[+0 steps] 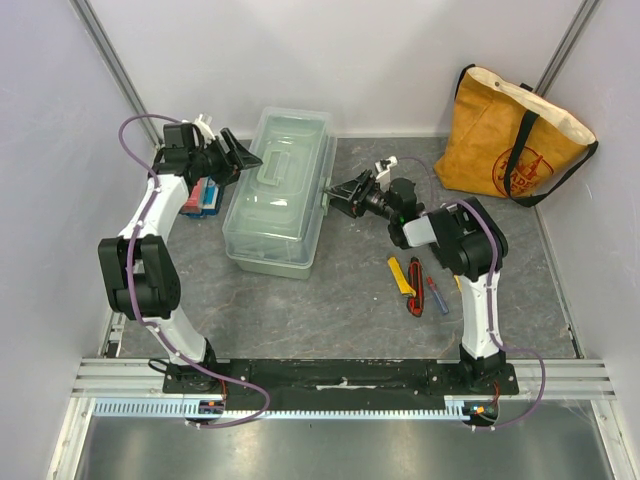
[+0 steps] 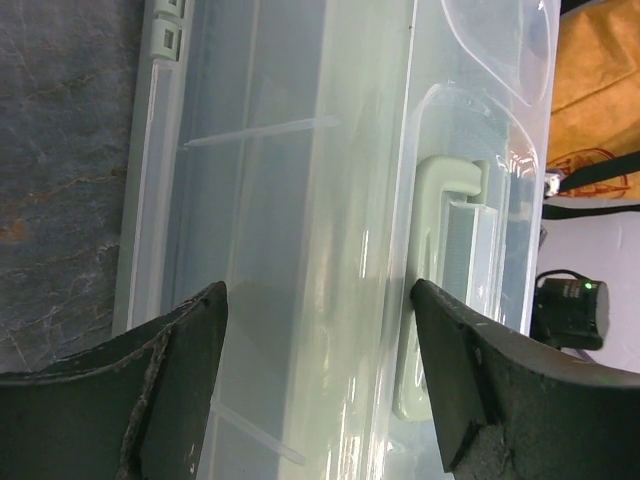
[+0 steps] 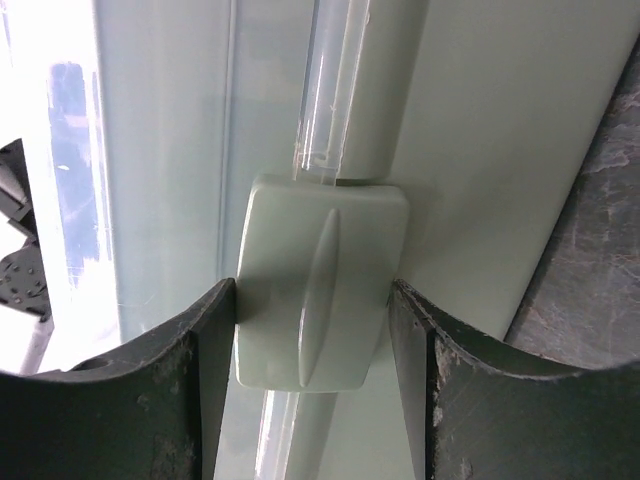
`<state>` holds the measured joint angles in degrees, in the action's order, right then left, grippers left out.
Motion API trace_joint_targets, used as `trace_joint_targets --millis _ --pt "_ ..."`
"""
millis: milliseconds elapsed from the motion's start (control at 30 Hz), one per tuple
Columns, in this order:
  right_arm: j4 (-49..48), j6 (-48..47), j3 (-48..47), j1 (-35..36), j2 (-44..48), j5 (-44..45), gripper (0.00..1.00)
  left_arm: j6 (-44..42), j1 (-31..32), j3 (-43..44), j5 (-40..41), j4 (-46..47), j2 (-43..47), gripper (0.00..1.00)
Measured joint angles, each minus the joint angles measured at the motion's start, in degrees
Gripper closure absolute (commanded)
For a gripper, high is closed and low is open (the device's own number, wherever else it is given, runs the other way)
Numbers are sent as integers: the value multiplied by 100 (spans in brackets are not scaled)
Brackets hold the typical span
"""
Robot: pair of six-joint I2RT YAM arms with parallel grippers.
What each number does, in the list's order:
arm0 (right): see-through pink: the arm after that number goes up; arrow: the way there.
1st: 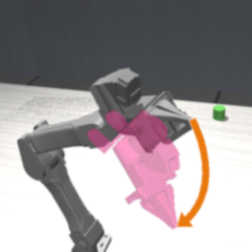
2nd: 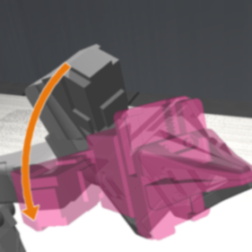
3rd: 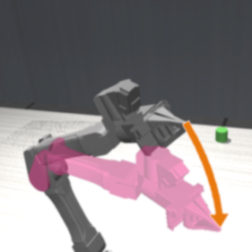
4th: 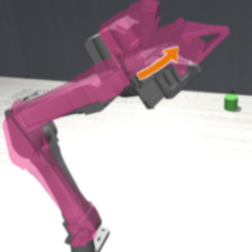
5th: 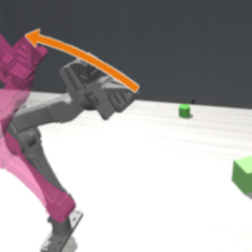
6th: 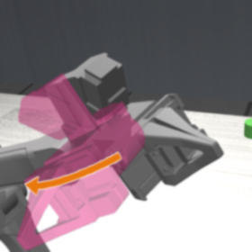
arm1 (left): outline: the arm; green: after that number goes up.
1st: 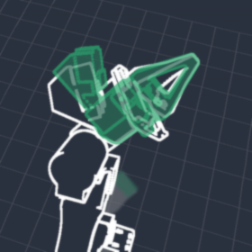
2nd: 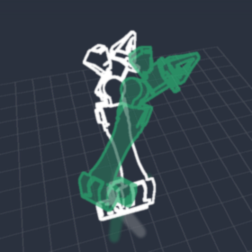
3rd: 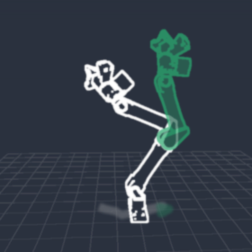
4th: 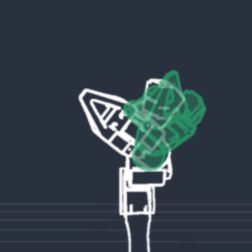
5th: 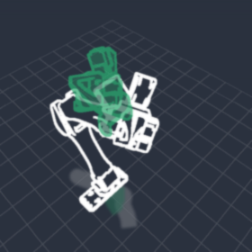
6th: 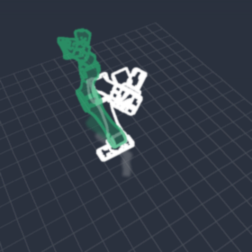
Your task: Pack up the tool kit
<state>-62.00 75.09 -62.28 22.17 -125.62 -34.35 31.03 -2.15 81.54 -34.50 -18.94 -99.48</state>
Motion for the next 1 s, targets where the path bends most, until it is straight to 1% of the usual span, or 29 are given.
trace_joint_targets --millis 167,200,233,300,333,367,433,500,567,600,633,667,733,800,833,900,1000 --pt "503 -420 0 20 282 275 91 -87 122 105 321 -81 2 21" --pt "581 -496 0 26 323 317 91 -101 140 114 369 -94 2 21" --pt "632 -551 0 28 350 337 87 -111 155 122 404 -111 4 21" --pt "741 -645 0 35 409 367 68 -149 184 151 470 -151 7 21" --pt "780 -682 0 37 428 380 52 -157 192 168 501 -179 7 21" --pt "802 -706 0 37 442 385 41 -168 201 190 533 -210 7 21" --pt "833 -734 0 37 452 389 23 -186 223 225 592 -267 7 21" --pt "870 -732 0 50 444 466 13 -197 232 254 625 -308 7 21" --pt "848 -688 0 39 376 496 9 -199 234 260 634 -323 7 20" --pt "754 -627 0 33 308 483 8 -197 234 262 632 -328 4 20" --pt "634 -553 0 26 240 450 4 -197 234 262 629 -328 4 20" --pt "435 -444 0 20 142 402 2 -197 234 264 619 -328 0 20" --pt "-177 -109 -7 17 -149 286 2 -197 234 273 586 -328 -11 19" --pt "-595 214 -50 17 -391 155 2 -197 234 275 560 -326 -22 17" --pt "-765 369 -90 17 -490 85 2 -195 229 282 542 -326 -28 14" --pt "-951 577 -140 17 -584 -17 2 -188 223 284 509 -319 -35 8" --pt "-1178 619 -157 50 -577 -127 3 -243 234 284 435 -289 -74 6"
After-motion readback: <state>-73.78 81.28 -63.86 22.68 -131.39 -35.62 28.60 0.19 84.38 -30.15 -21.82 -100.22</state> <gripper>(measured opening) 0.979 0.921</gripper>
